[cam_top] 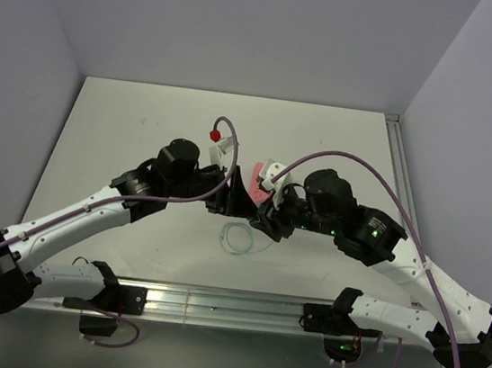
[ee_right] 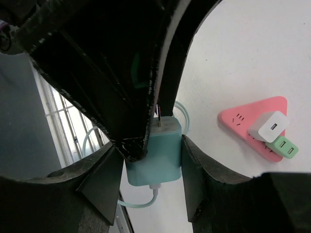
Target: Insert the plug
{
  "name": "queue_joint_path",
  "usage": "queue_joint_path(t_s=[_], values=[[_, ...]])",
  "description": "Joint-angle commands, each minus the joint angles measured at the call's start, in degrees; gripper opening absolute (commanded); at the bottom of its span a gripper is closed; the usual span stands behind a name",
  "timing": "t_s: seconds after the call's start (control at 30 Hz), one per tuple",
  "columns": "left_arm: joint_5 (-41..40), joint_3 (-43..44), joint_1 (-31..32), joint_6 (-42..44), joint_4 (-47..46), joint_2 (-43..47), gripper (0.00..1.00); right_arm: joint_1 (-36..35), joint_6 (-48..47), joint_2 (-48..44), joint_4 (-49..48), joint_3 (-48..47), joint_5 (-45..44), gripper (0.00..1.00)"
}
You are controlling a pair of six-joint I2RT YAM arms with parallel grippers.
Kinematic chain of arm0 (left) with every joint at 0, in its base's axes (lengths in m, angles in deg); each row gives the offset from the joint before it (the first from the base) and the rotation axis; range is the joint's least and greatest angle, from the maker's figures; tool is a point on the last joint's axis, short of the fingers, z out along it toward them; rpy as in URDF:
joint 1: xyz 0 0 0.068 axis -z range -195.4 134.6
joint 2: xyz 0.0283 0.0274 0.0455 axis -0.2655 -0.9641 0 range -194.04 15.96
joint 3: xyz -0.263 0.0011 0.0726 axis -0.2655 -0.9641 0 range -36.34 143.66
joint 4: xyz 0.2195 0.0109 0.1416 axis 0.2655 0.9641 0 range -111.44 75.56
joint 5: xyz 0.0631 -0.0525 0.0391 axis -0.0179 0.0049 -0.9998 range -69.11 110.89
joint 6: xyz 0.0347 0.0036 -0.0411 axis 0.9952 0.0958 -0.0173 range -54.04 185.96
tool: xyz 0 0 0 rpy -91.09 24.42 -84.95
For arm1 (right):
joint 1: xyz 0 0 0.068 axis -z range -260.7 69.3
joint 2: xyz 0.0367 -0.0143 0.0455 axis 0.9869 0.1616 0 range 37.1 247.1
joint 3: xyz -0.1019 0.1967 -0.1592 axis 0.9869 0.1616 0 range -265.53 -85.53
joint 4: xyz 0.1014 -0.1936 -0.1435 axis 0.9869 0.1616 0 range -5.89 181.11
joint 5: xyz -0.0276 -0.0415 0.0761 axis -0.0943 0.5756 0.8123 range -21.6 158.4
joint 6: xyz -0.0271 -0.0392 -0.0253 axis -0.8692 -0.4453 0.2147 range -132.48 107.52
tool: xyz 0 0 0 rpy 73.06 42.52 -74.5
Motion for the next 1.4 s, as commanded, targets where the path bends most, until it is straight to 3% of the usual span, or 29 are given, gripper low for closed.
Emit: queue_joint_path(t_s=[0.0,0.1,0.3,0.43,0.53,0.6,0.73,0.93,0.97,1.0,1.03,1.1,1.13,1.17,1.37], values=[[0.4,2.5,0.5,2.3,0.3,-0.6,0.76,-0.6,-0.7,-0.6,-2.0,-1.5,-0.1,0.0],[0.5,2.0,0.6,1.9,-0.5,-1.7,0.71,-0.9,-0.5,-0.8,-2.1,-1.3,-0.6,0.0],[2.2,1.7,0.7,1.1,-2.2,-3.2,0.46,-1.4,-0.6,-1.0,-1.9,-1.3,-1.5,0.0],[3.9,1.5,0.7,0.2,-3.4,-3.1,0.38,-1.7,-0.6,-1.1,-2.0,-1.4,-2.2,0.0],[4.5,1.4,0.7,0.4,-3.1,-3.2,0.39,-1.8,-0.7,-0.5,-1.5,-2.0,-3.4,0.0],[4.9,1.6,0.7,0.8,-2.8,-3.3,0.48,-1.9,-0.7,-0.1,-1.3,-2.4,-4.6,0.0],[5.3,1.7,0.7,1.0,-2.2,-3.5,0.43,-2.2,-0.7,0.9,-0.9,-2.7,-5.7,0.0],[5.3,1.3,0.8,0.3,-3.8,-2.9,0.19,-2.7,-0.4,1.5,-1.5,-2.6,-6.3,0.0],[5.3,1.2,0.8,0.1,-4.2,-2.8,0.01,-2.7,-0.3,1.3,-2.0,-2.5,-6.6,0.01],[4.4,1.0,0.8,-0.3,-4.2,-2.7,0.01,-2.7,0.3,1.1,-2.2,-2.2,-7.9,0.04],[3.4,0.8,0.8,-0.6,-4.3,-1.9,0.0,-2.6,0.8,0.6,-2.4,-2.0,-8.7,0.22],[1.7,-0.2,0.8,-0.5,-5.0,-0.7,0.0,-2.6,2.2,-0.3,-3.4,-1.5,-9.2,0.47],[-0.5,-0.5,0.7,-0.1,-4.9,0.3,0.0,-2.7,3.3,-1.2,-3.7,-1.2,-10.3,0.75],[-1.4,-0.7,0.6,0.1,-4.4,0.9,0.0,-2.7,4.2,-1.7,-3.9,-1.1,-11.0,0.8],[-4.6,-5.8,-2.4,-0.5,-8.1,5.7,0.0,-2.5,8.6,-4.9,-3.7,0.4,-12.7,0.87]])
